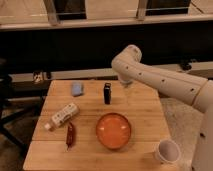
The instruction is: Knock the eraser over
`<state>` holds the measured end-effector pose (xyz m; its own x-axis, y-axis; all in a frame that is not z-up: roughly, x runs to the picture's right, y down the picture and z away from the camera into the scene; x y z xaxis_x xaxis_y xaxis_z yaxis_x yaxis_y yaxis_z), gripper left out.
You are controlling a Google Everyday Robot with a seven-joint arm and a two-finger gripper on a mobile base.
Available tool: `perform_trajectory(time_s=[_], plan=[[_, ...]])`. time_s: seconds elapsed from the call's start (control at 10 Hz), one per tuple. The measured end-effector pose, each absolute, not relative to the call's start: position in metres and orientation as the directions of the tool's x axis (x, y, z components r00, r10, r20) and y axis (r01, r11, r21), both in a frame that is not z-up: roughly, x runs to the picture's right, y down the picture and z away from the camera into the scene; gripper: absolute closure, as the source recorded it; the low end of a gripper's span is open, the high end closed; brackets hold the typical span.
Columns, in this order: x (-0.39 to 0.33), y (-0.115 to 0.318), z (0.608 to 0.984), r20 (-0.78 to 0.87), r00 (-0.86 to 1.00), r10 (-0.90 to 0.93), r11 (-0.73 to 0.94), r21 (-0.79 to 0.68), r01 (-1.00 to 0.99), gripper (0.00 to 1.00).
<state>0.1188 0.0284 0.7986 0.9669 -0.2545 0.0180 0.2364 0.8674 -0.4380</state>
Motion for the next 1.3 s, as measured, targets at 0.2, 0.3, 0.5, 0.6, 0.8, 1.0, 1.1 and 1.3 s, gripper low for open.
perform_trajectory(time_s=[0.2,0.3,0.5,0.6,0.8,1.0,1.1,1.3], plan=[[0.118,0.028,0.801,0.021,0.965,-0.260,0.867,-0.436,0.243,0.20],[0.116,0.028,0.802,0.024,0.965,-0.263,0.866,-0.435,0.247,0.20],[0.115,0.027,0.804,0.026,0.964,-0.266,0.866,-0.432,0.251,0.20],[0.115,0.027,0.806,0.027,0.963,-0.270,0.866,-0.430,0.255,0.20],[0.113,0.026,0.809,0.030,0.961,-0.276,0.866,-0.426,0.262,0.20],[0.113,0.026,0.812,0.033,0.959,-0.280,0.866,-0.424,0.267,0.20],[0.112,0.026,0.813,0.035,0.959,-0.283,0.865,-0.422,0.270,0.20],[0.112,0.025,0.815,0.038,0.957,-0.288,0.865,-0.419,0.277,0.20]])
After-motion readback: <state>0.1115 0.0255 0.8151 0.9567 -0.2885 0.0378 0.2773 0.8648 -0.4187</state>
